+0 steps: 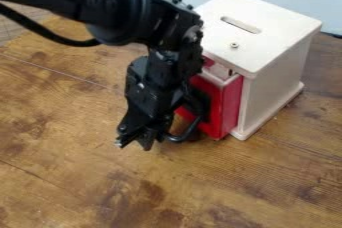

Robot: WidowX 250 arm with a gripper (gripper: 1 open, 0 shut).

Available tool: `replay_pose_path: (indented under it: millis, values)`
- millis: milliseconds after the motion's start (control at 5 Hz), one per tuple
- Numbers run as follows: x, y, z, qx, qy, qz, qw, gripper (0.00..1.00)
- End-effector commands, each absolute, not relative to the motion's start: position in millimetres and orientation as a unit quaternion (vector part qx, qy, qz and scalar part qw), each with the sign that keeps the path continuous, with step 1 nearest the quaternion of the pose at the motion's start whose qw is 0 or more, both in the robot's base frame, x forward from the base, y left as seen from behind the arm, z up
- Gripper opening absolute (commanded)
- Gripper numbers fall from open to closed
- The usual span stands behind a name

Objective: Open the drawer

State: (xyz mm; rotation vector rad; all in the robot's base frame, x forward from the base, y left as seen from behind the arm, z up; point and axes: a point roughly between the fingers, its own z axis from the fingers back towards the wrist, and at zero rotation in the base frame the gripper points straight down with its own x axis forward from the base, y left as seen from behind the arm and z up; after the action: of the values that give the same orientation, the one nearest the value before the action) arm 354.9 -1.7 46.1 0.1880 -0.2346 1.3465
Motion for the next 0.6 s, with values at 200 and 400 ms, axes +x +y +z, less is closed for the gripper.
replay_pose_path:
  millis: [200,400]
  values:
    - [343.6,17.6,74.7,0.083,-0.136,0.661,0.733,0.0]
    - [339.3,18.0,75.5,0.085,-0.138,0.661,0.733,0.0]
